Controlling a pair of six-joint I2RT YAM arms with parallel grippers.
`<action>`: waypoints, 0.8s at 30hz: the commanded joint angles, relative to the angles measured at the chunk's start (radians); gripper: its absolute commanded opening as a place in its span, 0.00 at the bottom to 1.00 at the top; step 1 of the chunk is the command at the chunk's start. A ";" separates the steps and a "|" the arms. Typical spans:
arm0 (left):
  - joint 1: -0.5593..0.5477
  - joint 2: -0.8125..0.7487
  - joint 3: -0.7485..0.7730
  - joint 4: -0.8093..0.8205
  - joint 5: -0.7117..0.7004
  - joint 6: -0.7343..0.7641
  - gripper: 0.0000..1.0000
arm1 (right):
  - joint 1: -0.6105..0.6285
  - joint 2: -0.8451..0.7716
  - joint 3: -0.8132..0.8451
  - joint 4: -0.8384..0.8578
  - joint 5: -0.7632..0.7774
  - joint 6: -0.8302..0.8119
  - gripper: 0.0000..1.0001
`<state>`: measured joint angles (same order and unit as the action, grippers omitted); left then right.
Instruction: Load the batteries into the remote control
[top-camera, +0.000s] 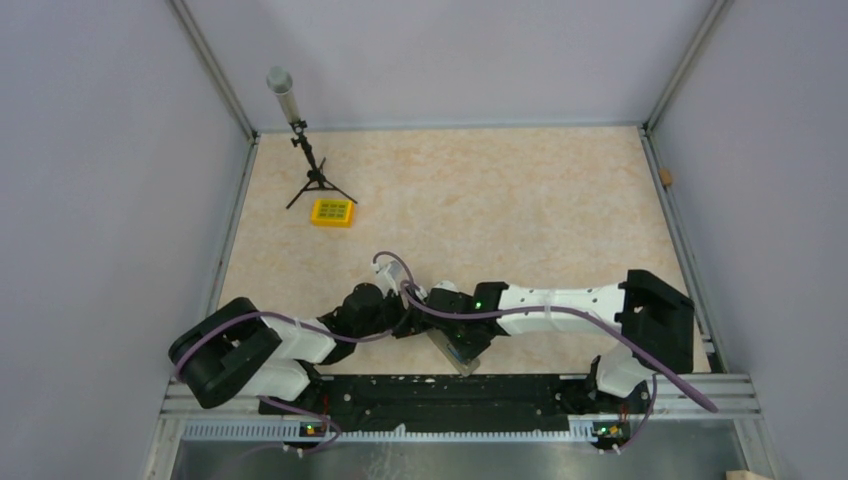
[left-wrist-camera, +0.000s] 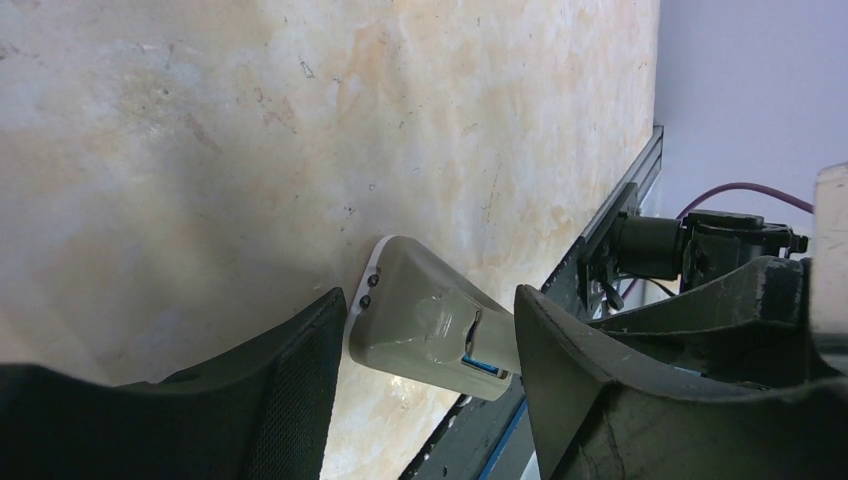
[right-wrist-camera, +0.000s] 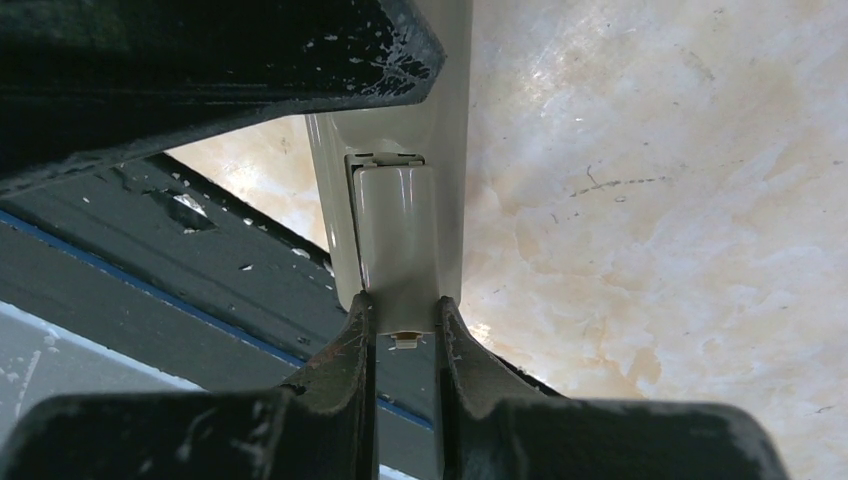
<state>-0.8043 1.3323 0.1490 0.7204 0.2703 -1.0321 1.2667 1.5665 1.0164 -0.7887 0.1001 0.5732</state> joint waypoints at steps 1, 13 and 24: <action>-0.003 0.008 -0.044 -0.024 -0.034 -0.016 0.65 | 0.015 0.022 0.048 0.008 0.010 0.019 0.00; -0.004 0.023 -0.050 0.008 -0.016 -0.017 0.65 | 0.019 0.050 0.078 -0.003 0.023 0.026 0.00; -0.003 0.023 -0.051 0.025 0.005 -0.016 0.64 | 0.024 0.094 0.105 -0.019 0.038 0.029 0.00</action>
<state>-0.8043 1.3399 0.1230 0.7742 0.2718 -1.0630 1.2808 1.6398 1.0702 -0.8158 0.1139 0.5880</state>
